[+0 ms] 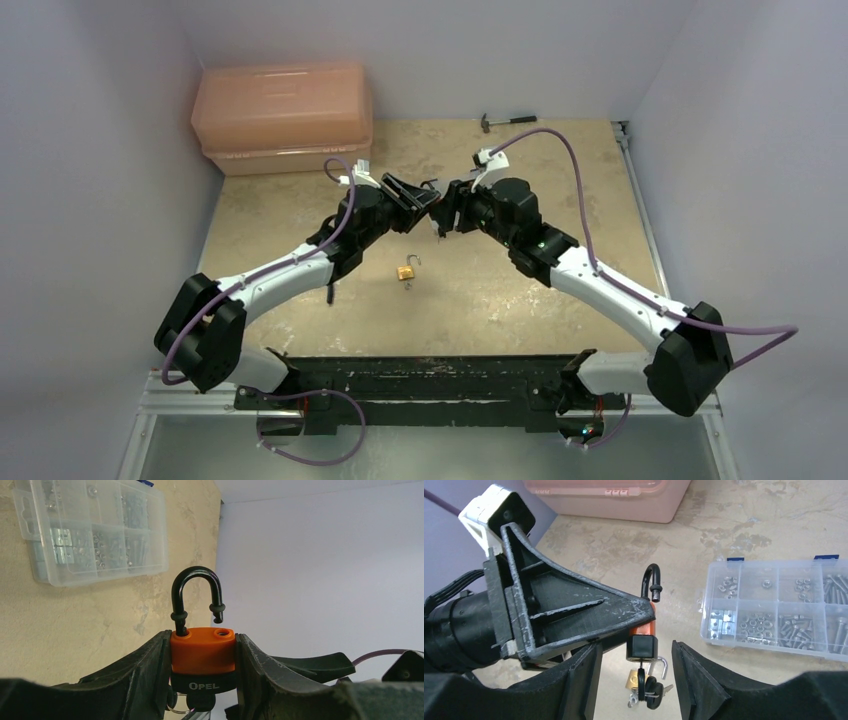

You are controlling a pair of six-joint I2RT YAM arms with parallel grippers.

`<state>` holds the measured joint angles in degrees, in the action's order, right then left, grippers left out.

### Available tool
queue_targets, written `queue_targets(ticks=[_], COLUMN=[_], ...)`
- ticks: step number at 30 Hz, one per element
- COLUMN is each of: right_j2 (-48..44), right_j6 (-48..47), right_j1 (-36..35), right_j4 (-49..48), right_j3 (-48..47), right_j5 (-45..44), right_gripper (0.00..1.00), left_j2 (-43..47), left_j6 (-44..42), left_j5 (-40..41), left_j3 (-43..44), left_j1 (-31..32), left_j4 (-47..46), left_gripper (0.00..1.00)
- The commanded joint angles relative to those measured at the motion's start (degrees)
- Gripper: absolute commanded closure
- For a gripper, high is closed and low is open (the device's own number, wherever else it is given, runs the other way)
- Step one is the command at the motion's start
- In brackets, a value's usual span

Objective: Unlock with the key

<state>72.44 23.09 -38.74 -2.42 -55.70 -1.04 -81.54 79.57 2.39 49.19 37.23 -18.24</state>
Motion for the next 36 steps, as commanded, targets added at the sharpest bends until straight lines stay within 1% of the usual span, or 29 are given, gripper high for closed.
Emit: queue_targets(ticks=[1,5,12,16,20,23,25,27,29,30,31,32,33,34,35,36], right_j2=[1.30,2.23,3.39,3.87,4.52,5.19,5.42,5.32,4.49,3.87,2.98,2.09,1.16,0.25,-0.67,-1.64], right_j6=[2.31,3.03,5.21,6.06,6.15,6.18,6.05,5.72,5.56,5.48,5.47,5.47,5.47,5.47,5.58,5.71], right_j1=[-0.81,-1.90,-3.71,-4.32,-4.32,-4.32,-4.32,-4.32,-4.32,-4.31,-4.32,-4.32,-4.32,-4.32,-4.32,-4.32], right_j4=[-7.65,-9.80,-17.01,-19.24,-19.04,-18.86,-18.39,-17.28,-16.27,-15.88,-15.80,-15.78,-15.71,-15.55,-15.33,-15.20], right_j3=[1.43,2.88,6.08,6.44,5.43,4.43,3.67,2.97,2.99,3.34,3.76,4.58,5.15,5.71,6.27,6.76], right_j5=[-4.07,-5.91,-9.22,-12.72,-15.25,-16.27,-15.71,-14.99,-14.67,-14.62,-14.63,-14.57,-14.50,-14.33,-14.07,-13.64], right_gripper=[0.41,0.43,0.45,0.50,0.57,0.66,0.79,0.91,1.00,1.00,1.00,1.00,1.00,1.00,1.00,1.00], left_j2=[0.66,0.59,0.26,0.06,-0.07,-0.20,-0.16,0.23,1.16,1.71,2.07,2.24,2.26,2.14,1.92,1.72], left_j6=[1.85,3.38,3.70,3.60,3.27,3.00,2.08,1.44,0.33,-0.98,-2.84,-4.76,-5.84,-6.69,-7.54,-8.15], left_j5=[-0.52,-1.51,-2.13,-2.13,-2.13,-2.13,-2.13,-1.87,0.19,1.15,1.65,1.80,1.68,1.59,1.31,0.94], left_j3=[3.24,3.04,3.12,3.18,3.15,3.09,2.65,0.64,-1.64,-2.80,-4.48,-6.41,-8.09,-9.54,-10.76,-11.54], left_j1=[-0.45,-0.74,-0.96,-1.06,-1.09,-1.09,-1.11,-1.07,-1.08,-1.05,-1.07,-1.06,-1.03,-1.06,-1.14,-1.10], left_j4=[-3.49,-3.66,-4.06,-4.30,-4.52,-4.82,-6.38,-10.36,-14.46,-16.87,-21.03,-26.46,-31.51,-35.39,-40.26,-42.71], left_gripper=[1.00,1.00,1.00,1.00,1.00,1.00,1.00,1.00,1.00,0.94,0.85,0.71,0.51,0.34,0.19,0.13])
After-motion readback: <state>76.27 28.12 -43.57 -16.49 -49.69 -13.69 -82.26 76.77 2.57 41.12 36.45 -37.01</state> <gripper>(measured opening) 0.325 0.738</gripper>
